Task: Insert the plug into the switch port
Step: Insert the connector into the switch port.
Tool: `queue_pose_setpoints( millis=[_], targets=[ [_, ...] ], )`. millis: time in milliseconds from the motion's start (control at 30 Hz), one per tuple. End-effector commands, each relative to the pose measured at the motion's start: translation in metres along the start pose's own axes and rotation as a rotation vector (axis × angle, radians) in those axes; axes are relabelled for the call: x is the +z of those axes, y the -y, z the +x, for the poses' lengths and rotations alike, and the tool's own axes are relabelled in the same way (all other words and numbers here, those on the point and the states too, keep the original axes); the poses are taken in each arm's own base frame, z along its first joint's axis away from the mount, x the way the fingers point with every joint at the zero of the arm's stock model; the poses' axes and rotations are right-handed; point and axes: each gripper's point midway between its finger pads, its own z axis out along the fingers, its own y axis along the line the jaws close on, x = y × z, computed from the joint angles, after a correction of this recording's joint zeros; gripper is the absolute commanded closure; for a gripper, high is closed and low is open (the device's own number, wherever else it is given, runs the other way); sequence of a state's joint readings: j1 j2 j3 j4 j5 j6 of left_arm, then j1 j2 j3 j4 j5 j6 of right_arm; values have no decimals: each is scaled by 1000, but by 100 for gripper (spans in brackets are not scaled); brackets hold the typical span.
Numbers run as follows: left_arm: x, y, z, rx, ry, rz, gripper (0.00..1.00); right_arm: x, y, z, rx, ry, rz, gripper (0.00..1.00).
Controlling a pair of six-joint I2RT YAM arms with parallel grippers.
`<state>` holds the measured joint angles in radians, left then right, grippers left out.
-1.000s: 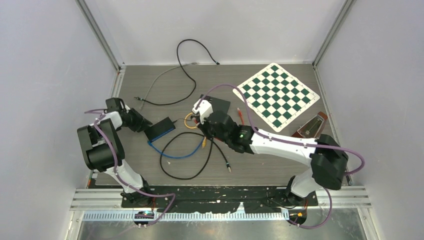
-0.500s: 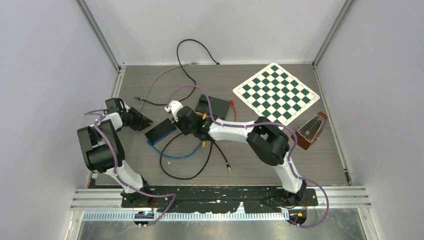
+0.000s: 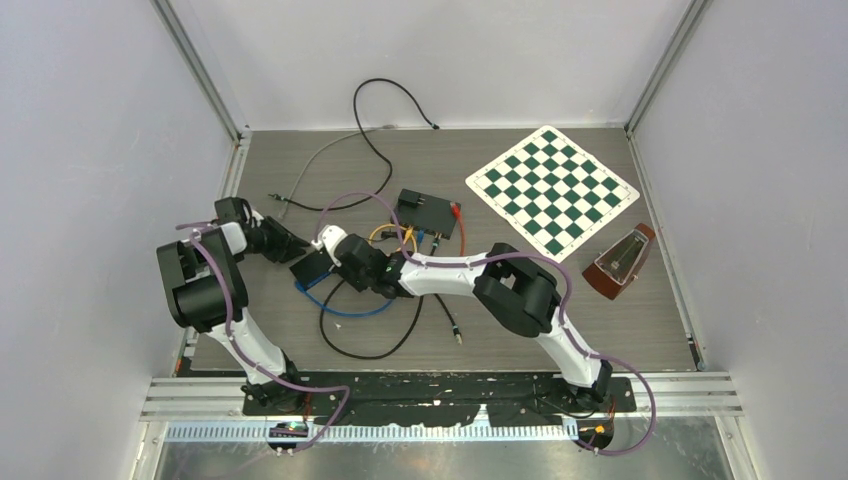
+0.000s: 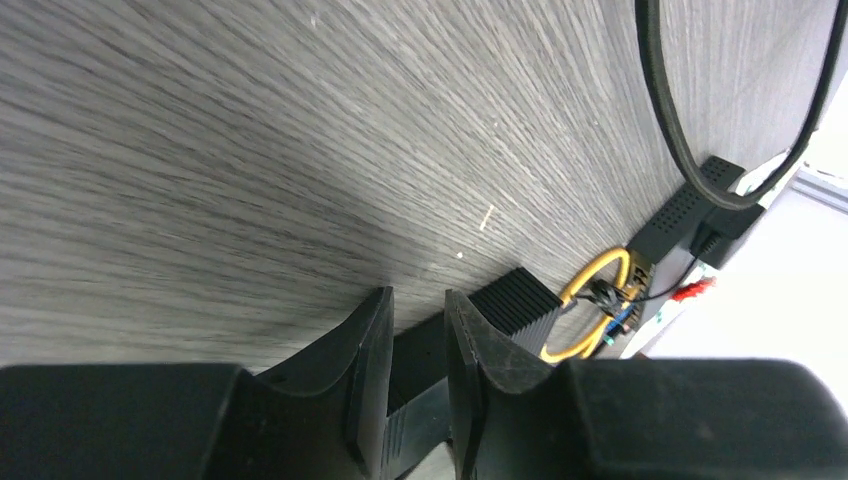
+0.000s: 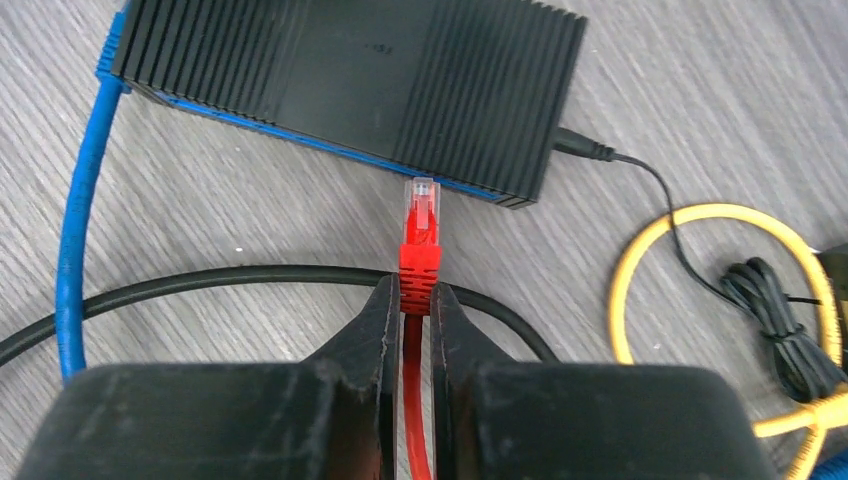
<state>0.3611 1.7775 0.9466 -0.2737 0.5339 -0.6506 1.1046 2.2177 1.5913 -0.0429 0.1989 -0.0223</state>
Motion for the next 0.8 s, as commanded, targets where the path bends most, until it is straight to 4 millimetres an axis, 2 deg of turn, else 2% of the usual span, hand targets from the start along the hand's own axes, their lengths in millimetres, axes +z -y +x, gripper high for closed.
queue_pose_setpoints(
  millis=[0,233,633,767],
  targets=[
    [2,17,-10,24,5,67,72,2,-5,-17,23,37,4,95],
    [5,15,-7,20,-8,70,72,5,-3,-9,53,6,33,95],
    [8,14,0,17,-31,82,72,17,-2,-8,82,37,60,95],
    [8,14,0,19,-34,82,73,14,-4,-20,102,100,45,95]
  ],
)
